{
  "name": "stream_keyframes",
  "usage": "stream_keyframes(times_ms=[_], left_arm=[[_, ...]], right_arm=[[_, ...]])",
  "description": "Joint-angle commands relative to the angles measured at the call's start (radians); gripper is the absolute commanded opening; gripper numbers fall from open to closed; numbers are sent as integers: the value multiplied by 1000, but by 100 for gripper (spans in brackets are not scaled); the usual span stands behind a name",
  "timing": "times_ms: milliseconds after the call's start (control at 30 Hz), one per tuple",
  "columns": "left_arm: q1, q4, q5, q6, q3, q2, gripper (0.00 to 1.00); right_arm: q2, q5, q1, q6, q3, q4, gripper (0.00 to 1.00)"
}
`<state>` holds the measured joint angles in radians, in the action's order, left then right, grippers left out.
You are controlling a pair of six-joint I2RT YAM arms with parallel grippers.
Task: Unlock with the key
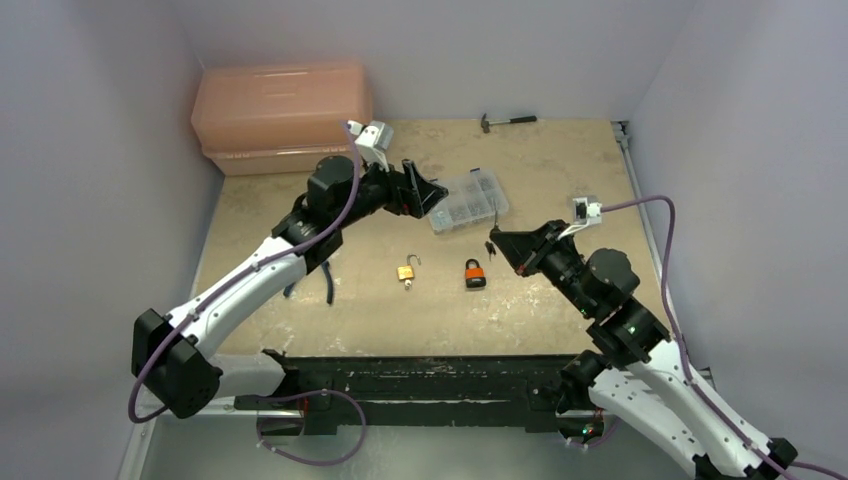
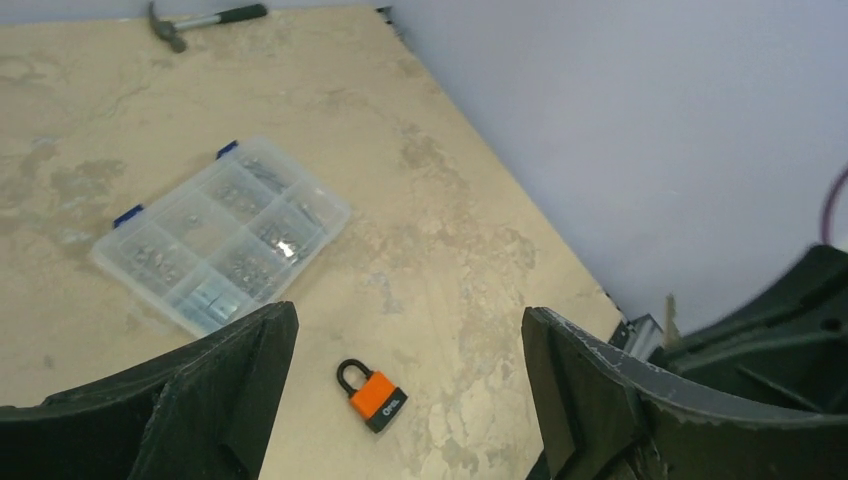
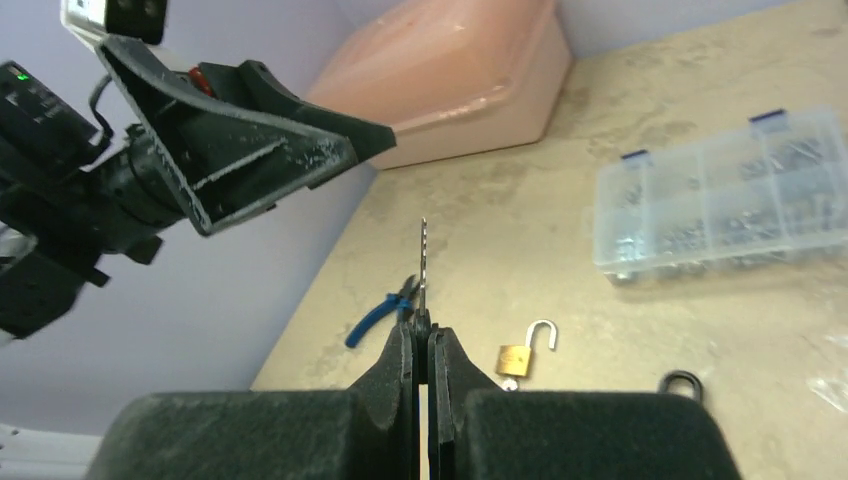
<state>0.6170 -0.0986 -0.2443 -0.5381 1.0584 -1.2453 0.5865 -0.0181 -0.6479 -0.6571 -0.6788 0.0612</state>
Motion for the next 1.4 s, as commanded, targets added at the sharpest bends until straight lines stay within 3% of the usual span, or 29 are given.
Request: stream_keyframes(times_ms=[0, 100, 400, 667, 1367], left_arm=[[14, 228, 155, -35, 113, -64, 87], [49, 282, 213, -105, 109, -97, 84], [330, 394, 550, -179, 159, -295, 82], [497, 501, 777, -285, 292, -530, 82], [533, 546, 875, -432, 480, -831, 76]], right_arm=[[-54, -125, -2, -29, -30, 197, 0], [-93, -159, -2, -61, -12, 240, 0], [-218, -273, -2, -141, -20, 420, 0], [-413, -394, -2, -173, -37, 555, 0], [-532, -385, -4, -183, -53, 625, 0]])
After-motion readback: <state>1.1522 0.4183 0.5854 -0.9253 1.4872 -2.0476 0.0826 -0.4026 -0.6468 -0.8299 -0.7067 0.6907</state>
